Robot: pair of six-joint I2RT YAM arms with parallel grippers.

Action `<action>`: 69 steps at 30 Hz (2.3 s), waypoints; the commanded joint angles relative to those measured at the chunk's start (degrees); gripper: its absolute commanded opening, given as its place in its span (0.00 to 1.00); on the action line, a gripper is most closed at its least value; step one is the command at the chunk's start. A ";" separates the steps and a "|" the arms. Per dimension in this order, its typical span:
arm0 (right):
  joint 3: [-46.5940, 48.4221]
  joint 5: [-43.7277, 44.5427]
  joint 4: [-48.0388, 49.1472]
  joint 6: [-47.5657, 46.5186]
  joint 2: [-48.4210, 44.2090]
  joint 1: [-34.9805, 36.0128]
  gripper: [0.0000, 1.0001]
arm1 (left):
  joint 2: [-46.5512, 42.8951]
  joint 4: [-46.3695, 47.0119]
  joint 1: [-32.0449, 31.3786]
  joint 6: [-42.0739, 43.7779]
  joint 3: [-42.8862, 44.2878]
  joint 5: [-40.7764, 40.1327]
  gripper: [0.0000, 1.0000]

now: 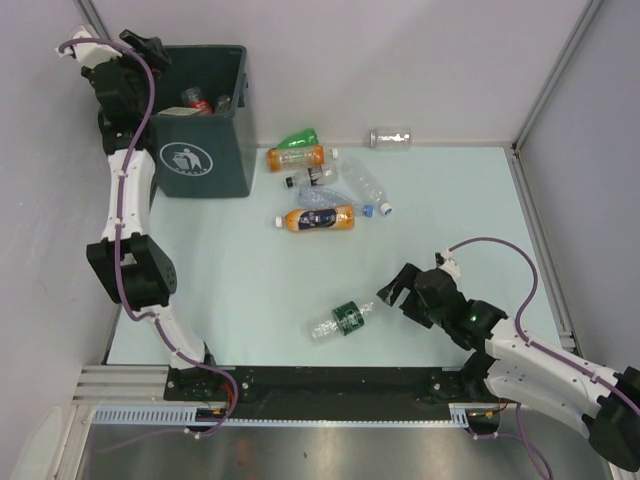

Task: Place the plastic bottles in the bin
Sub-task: Place the plastic bottle in the trash bin, then pick up the plastic bottle at the center of the board.

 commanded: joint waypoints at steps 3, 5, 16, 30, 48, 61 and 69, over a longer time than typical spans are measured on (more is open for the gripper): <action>-0.01 2.07 1.02 0.72 -1.09 0.86 0.96 | -9.73 1.07 0.18 -2.71 -4.33 7.48 1.00; -0.01 2.43 0.85 0.90 -1.44 1.04 0.97 | -11.85 1.16 0.09 -4.65 -8.01 9.06 1.00; -0.10 6.91 -0.12 1.33 -1.00 1.04 1.00 | -29.60 -4.55 -10.34 -3.27 -33.85 9.34 1.00; -1.95 7.26 -5.48 3.88 -9.16 1.13 1.00 | -50.87 -17.81 -30.39 6.16 -57.77 4.59 1.00; -2.30 11.31 -12.87 5.20 -16.47 1.21 1.00 | -59.41 -22.15 -59.04 5.18 -77.54 -1.31 1.00; -3.18 9.37 -12.69 4.50 -15.85 1.21 1.00 | -45.72 -8.95 -70.22 11.60 -83.53 2.92 0.99; -3.71 8.84 -10.84 4.68 -14.10 1.13 1.00 | -39.02 -5.53 -70.75 12.84 -83.70 2.92 1.00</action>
